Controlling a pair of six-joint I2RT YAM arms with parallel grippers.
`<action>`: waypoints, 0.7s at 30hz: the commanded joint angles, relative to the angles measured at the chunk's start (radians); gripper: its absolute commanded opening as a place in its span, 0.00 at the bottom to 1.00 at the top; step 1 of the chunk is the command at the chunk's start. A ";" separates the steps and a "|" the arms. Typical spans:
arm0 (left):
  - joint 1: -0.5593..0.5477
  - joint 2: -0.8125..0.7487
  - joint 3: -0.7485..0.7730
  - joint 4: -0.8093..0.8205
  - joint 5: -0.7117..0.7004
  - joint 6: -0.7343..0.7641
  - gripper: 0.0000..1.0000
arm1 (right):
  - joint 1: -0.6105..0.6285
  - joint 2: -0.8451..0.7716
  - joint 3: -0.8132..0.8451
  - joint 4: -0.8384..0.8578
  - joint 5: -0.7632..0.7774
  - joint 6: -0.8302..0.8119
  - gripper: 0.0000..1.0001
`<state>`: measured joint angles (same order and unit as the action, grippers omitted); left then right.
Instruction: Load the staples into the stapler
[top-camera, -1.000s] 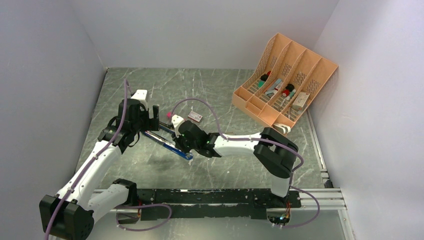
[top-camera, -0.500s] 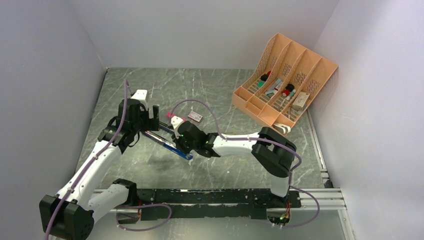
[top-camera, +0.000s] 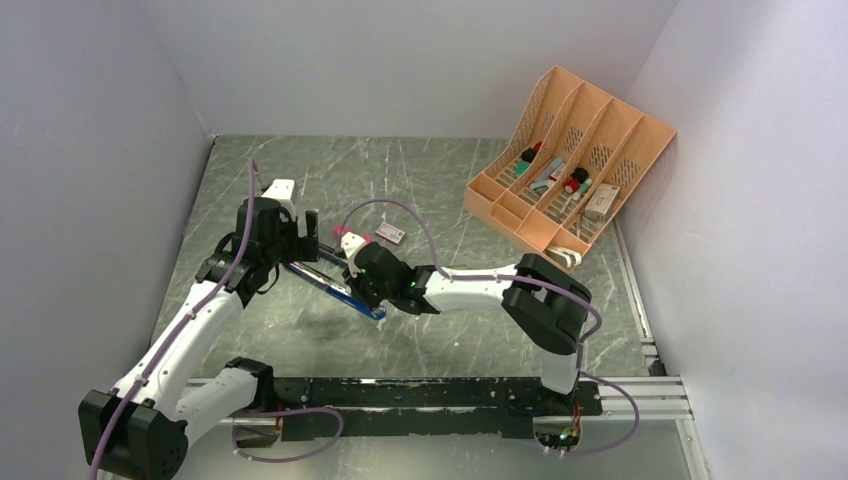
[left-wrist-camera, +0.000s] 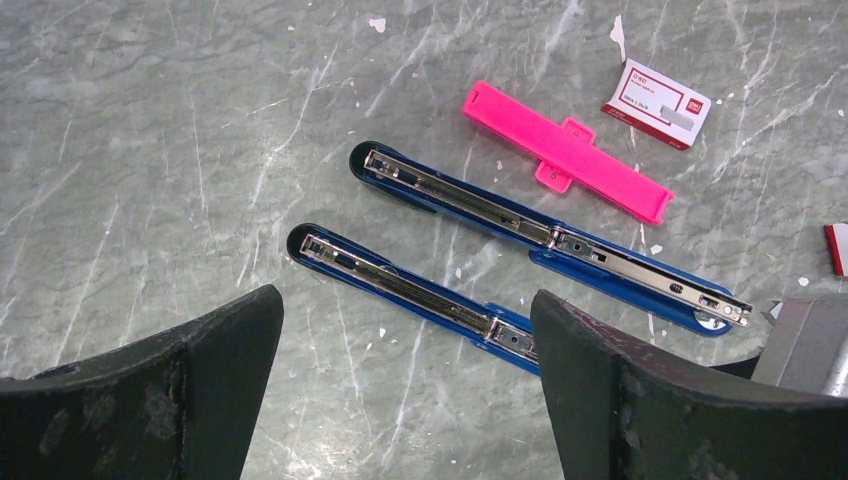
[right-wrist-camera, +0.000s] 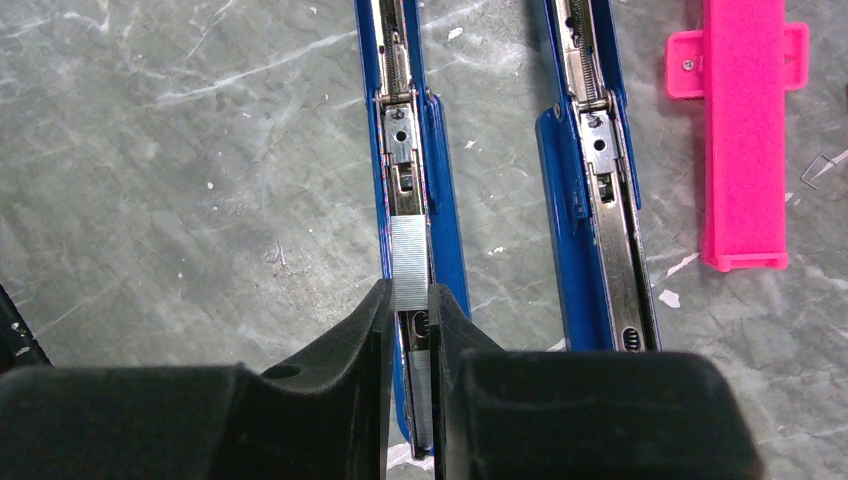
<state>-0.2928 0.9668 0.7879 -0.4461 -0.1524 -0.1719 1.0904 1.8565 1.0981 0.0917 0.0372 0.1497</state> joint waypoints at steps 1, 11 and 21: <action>-0.004 -0.016 -0.005 0.021 0.019 0.007 0.98 | 0.003 0.018 0.026 -0.009 -0.009 0.001 0.00; -0.004 -0.015 -0.006 0.023 0.019 0.008 0.98 | 0.005 0.022 0.028 -0.018 -0.013 -0.001 0.00; -0.004 -0.016 -0.004 0.022 0.019 0.008 0.98 | 0.003 0.021 0.032 -0.038 -0.011 -0.023 0.00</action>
<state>-0.2928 0.9668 0.7879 -0.4461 -0.1524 -0.1719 1.0904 1.8618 1.1053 0.0834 0.0334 0.1482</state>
